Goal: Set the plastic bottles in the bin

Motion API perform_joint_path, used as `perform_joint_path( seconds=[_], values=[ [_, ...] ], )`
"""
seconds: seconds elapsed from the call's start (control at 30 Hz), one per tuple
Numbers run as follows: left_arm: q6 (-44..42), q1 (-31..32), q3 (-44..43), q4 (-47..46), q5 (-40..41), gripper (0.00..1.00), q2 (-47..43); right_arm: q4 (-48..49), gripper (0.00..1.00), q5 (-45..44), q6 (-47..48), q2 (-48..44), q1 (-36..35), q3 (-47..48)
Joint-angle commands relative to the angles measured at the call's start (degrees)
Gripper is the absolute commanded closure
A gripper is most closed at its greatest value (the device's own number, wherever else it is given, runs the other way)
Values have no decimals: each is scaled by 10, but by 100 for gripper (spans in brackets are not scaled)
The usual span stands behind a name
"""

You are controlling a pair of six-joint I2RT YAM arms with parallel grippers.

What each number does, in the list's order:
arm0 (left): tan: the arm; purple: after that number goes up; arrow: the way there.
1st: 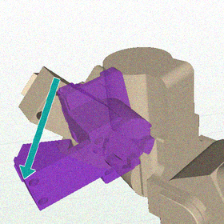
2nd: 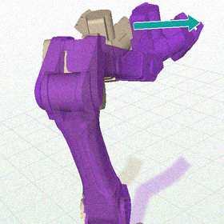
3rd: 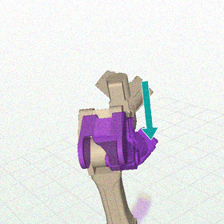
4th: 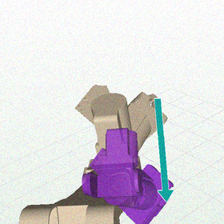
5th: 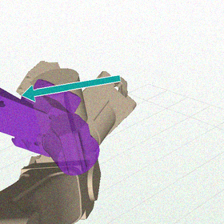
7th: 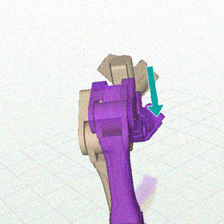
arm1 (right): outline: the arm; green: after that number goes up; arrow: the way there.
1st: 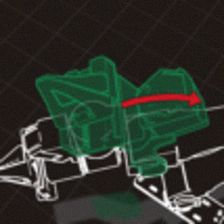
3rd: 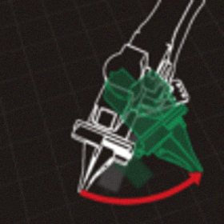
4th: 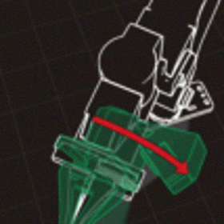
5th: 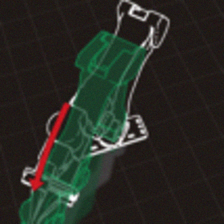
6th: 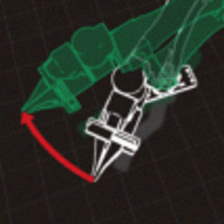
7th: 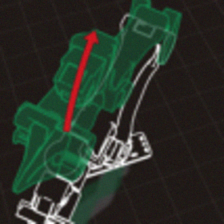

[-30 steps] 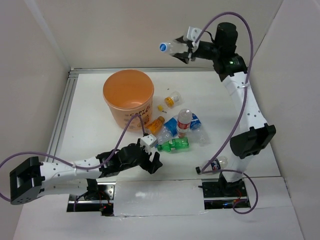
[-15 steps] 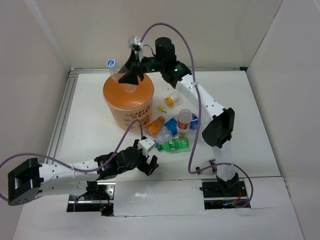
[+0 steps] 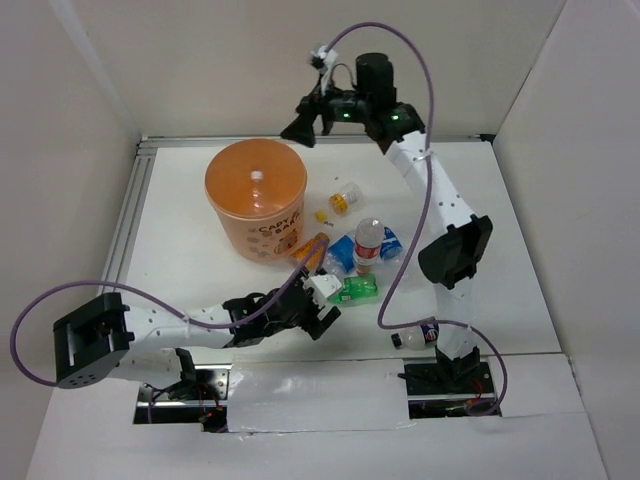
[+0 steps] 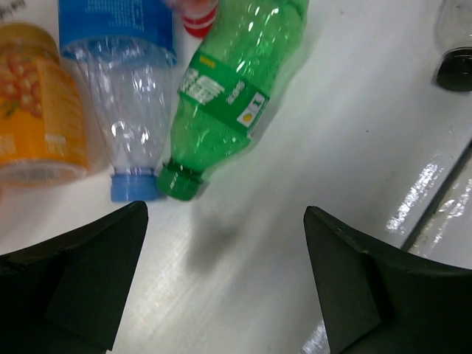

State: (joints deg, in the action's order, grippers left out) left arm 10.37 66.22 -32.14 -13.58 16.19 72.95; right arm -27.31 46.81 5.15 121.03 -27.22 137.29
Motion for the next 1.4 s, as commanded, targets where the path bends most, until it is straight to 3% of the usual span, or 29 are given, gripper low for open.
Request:
perform_joint_path(
  seconds=[0.0,0.13,0.2,0.23,0.3,0.4,0.53,0.63,0.77,0.8,0.9,0.93,1.07,1.17,1.2,1.37],
  values=[
    [-82,2,-43,-62,10,0,36,-109,3,-81,110,-65,46,15],
    [-119,2,-76,-83,-3,0,94,-156,45,-135,219,-150,123,-120],
    [-138,2,-94,-94,-3,0,120,-151,45,-135,247,-213,158,-184],
    [-138,2,-100,-99,2,0,133,-145,43,-135,247,-234,175,-250],
    [-152,2,-115,-109,14,0,171,-134,25,-110,254,-292,252,-338],
    [-159,2,-140,-116,9,0,222,-134,0,-110,260,-346,300,-409],
    [-151,2,-177,-87,-14,5,279,-154,0,-83,248,-376,377,-501],
    [-139,2,-176,-87,-29,19,286,-186,0,-68,248,-383,413,-547],
    [-124,2,-171,-68,-41,55,286,-225,1,-35,267,-383,420,-607],
    [-115,2,-171,-62,-41,69,280,-225,3,-35,267,-383,420,-619],
    [-99,14,-159,-55,-41,87,258,-231,7,-13,272,-383,420,-664],
    [-93,14,-158,-47,-41,97,248,-237,7,-4,288,-383,414,-674],
    [-81,52,-146,5,-35,100,161,-257,8,10,300,-378,382,-709],
    [-55,63,-152,53,-22,100,14,-199,8,-15,253,-384,342,-749],
    [-47,63,-152,65,-22,100,13,-199,8,-22,240,-384,342,-755],
    [-68,63,-196,124,103,100,-123,-118,1,-66,173,-370,316,-768]
  ],
)
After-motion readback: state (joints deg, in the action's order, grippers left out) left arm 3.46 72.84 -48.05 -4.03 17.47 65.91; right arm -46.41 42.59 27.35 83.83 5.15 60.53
